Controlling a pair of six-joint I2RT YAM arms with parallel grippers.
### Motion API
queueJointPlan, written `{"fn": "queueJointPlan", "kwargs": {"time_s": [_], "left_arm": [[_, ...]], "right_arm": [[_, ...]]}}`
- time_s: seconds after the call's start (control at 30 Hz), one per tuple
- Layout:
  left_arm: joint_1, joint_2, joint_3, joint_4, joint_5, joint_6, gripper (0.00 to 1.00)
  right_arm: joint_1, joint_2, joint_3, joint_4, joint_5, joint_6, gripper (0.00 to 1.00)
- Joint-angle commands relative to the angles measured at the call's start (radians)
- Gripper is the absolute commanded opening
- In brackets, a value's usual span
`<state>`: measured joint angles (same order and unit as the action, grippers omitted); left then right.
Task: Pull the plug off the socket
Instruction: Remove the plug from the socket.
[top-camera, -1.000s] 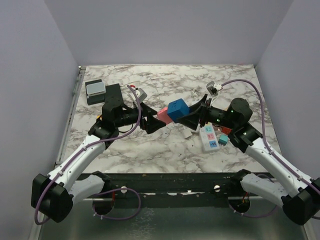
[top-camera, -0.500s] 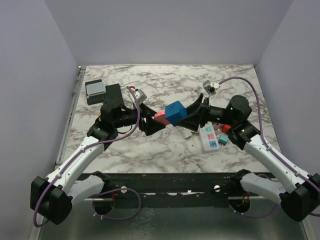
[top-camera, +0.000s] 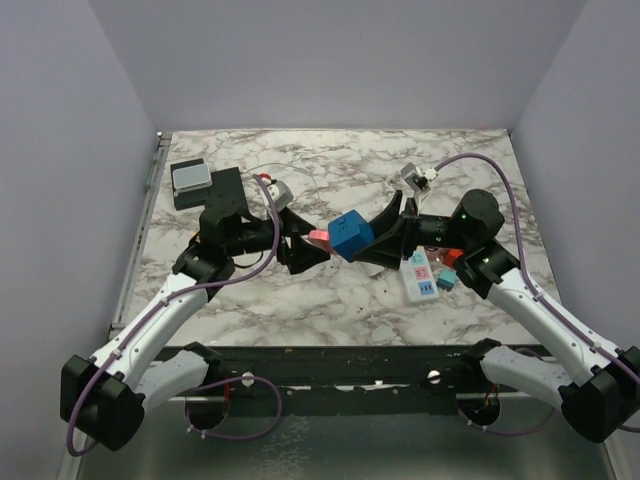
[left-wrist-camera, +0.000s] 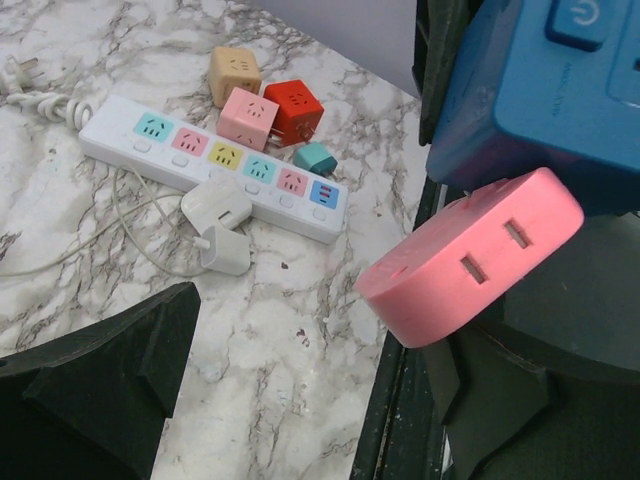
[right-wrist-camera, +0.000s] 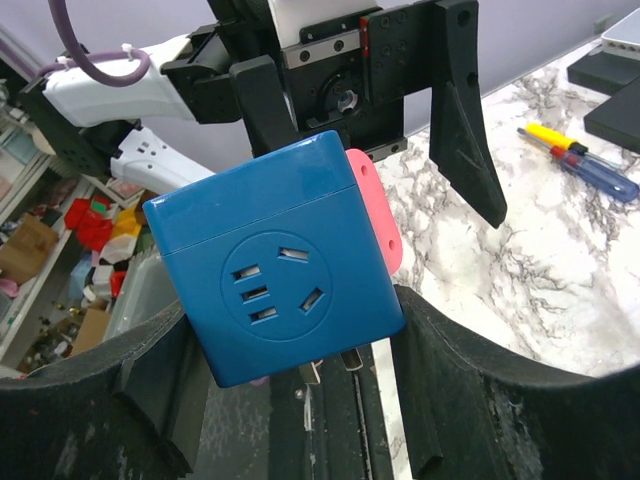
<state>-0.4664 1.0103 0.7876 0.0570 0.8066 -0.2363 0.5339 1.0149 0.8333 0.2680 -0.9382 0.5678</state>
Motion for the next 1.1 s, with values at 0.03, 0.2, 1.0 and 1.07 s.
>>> {"fn": "queueJointPlan", "kwargs": {"time_s": [0.03, 0.2, 1.0, 1.07], "left_arm": [[0.007, -0.081, 0.011, 0.021, 0.053, 0.065, 0.97], [0.005, -0.066, 0.021, 0.042, 0.068, 0.050, 0.97], [-0.044, 0.011, 0.021, 0.067, 0.178, -0.006, 0.43], [-0.048, 0.014, 0.021, 0.068, 0.183, -0.009, 0.37]], "right_arm": [[0.010, 0.026, 0.060, 0.015, -0.096, 0.006, 0.01], [0.009, 0.058, 0.089, -0.046, -0.115, -0.025, 0.01], [0.010, 0.106, 0.081, -0.114, 0.006, -0.079, 0.01], [0.010, 0.111, 0.080, -0.117, 0.007, -0.084, 0.01]]}}
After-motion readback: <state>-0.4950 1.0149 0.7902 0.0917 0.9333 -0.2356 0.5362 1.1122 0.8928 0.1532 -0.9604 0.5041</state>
